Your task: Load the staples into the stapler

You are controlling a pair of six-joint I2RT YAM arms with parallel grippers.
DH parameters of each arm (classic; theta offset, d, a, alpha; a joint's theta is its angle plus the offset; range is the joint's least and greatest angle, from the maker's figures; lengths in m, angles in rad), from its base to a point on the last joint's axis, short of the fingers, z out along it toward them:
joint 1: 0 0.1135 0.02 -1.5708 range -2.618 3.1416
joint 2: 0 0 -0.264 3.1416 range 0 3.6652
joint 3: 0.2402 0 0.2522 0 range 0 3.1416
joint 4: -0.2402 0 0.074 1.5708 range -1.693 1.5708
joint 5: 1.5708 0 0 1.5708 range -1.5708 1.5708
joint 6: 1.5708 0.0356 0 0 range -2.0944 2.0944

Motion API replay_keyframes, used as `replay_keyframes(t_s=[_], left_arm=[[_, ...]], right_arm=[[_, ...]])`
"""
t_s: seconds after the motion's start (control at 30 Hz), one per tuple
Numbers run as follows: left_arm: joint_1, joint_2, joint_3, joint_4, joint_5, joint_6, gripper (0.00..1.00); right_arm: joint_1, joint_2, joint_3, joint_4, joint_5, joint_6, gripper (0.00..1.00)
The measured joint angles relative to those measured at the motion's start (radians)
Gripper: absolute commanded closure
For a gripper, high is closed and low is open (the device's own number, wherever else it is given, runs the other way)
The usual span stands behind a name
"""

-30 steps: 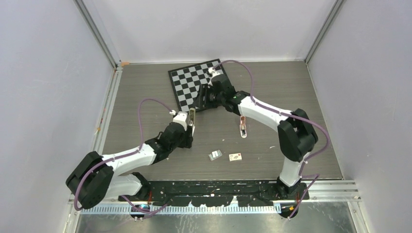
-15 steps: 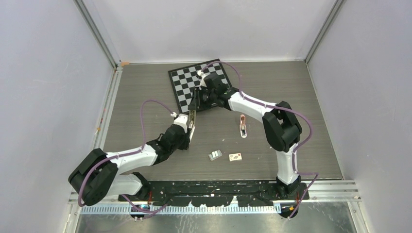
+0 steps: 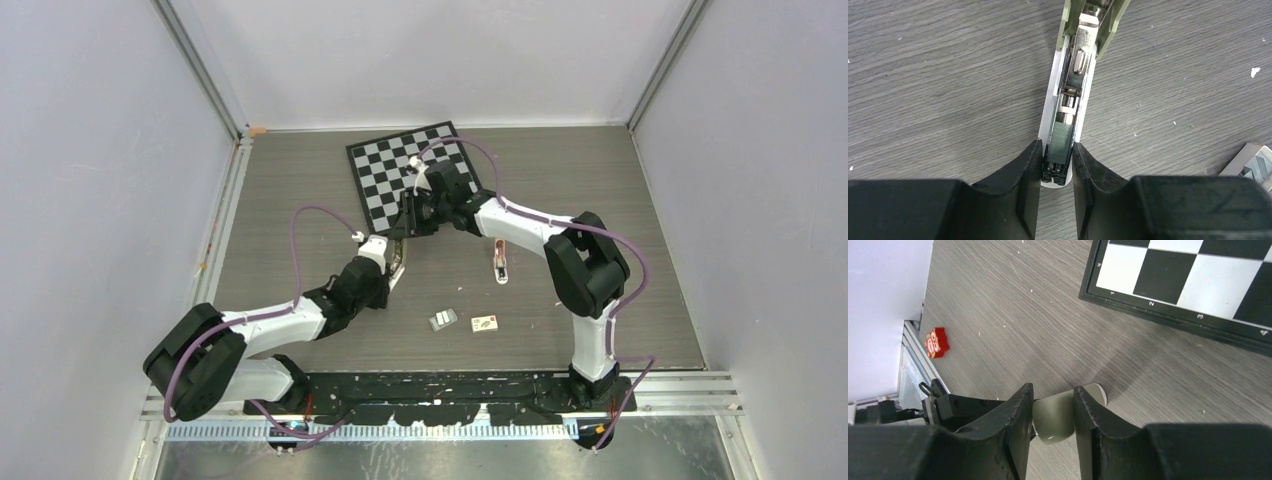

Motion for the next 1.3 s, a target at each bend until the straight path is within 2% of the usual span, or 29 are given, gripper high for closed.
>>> replay_keyframes(t_s=[0.23,0.7,0.77,0.9,1.07,1.3], left_arm=[[-0.001,0.006,0.0,0.009,0.002,0.0,0.74],[-0.002,0.034,0.014,0.031,0.007,0.004,0.72],[-0.002,0.034,0.014,0.031,0.006,0.003,0.7],[-0.002,0.027,0.014,0.021,-0.001,-0.002,0.57],[-0.002,-0.05,0.015,-0.048,-0.01,-0.029,0.47],[-0.002,-0.234,0.016,-0.164,-0.017,-0.08,0.44]], right_arm=[[0.012,-0.008,-0.058,0.042,-0.009,0.054,0.48],[0.035,-0.083,-0.144,0.073,-0.019,0.154,0.44],[0.036,-0.084,-0.15,0.073,-0.02,0.165,0.46],[0.039,-0.089,-0.156,0.074,-0.019,0.177,0.54],[0.039,-0.105,-0.156,0.059,0.001,0.18,0.55],[0.044,-0.105,-0.156,0.047,0.006,0.185,0.52]])
